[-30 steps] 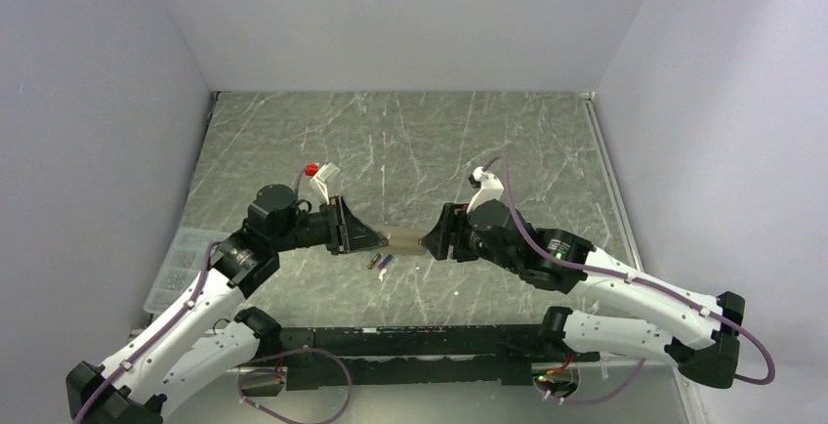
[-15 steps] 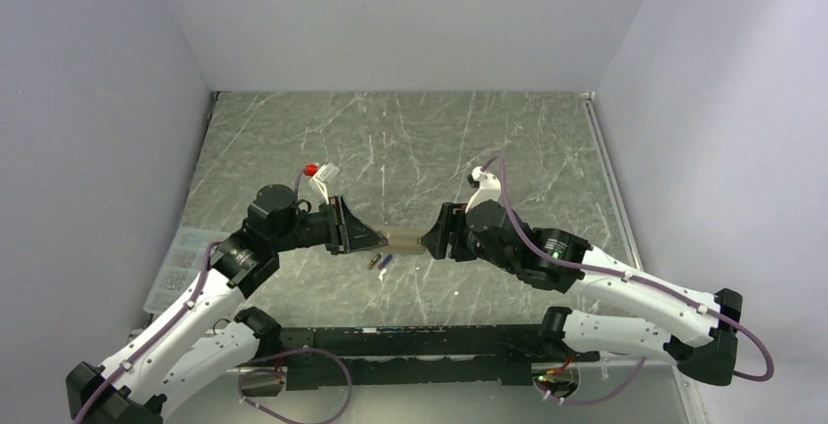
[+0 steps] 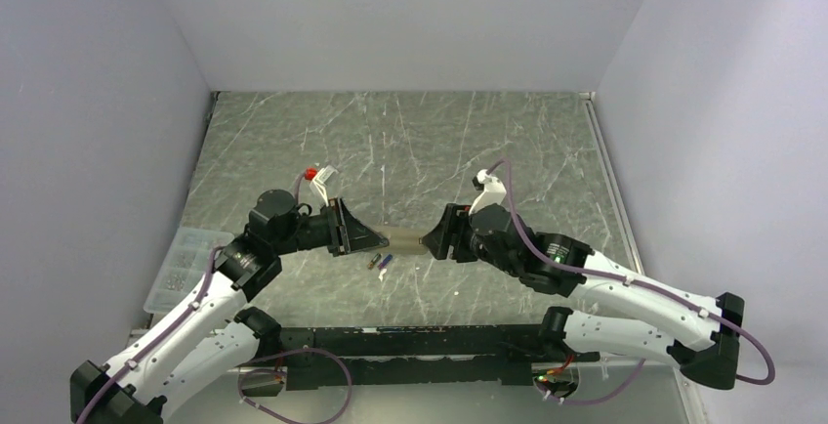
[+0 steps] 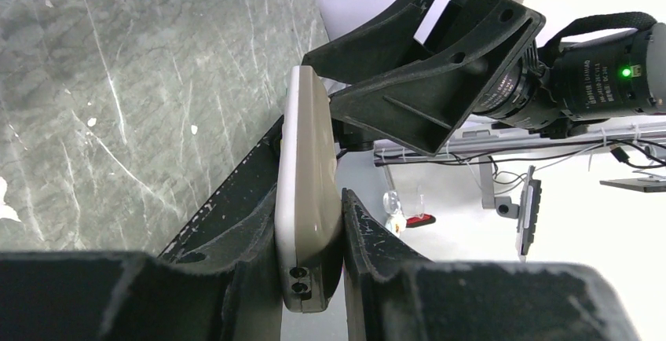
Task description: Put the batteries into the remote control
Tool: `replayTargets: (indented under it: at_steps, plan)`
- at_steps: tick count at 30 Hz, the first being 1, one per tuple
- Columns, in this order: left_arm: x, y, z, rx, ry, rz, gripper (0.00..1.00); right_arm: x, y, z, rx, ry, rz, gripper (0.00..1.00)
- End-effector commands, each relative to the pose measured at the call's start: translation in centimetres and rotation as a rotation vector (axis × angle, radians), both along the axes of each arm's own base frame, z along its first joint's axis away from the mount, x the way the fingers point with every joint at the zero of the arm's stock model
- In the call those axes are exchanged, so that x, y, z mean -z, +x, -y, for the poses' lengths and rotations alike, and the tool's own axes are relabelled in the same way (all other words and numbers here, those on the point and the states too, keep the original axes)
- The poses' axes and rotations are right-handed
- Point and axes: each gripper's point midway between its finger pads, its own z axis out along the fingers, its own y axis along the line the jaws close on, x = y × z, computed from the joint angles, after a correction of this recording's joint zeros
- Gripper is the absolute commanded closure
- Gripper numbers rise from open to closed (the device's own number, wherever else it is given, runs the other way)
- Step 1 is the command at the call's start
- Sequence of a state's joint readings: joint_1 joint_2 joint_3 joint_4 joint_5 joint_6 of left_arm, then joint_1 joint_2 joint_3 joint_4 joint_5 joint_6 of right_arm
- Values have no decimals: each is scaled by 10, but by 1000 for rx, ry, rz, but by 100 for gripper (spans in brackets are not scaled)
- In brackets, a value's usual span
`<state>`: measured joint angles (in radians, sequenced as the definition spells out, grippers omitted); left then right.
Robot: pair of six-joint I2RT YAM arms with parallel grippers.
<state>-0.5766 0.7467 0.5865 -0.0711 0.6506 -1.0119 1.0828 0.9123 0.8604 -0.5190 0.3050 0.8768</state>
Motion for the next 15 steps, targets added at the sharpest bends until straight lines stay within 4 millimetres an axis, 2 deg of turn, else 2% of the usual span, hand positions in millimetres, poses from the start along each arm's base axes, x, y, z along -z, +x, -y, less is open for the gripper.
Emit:
replayTargets:
  at_steps: [1,15]
  plan:
    - [-57,-26,6,139,-178,132,100,-22,-6,-23,-57,176,19,36]
    - [-64,-29,6,147,-220,127,100,-48,-25,-27,-154,370,77,36]
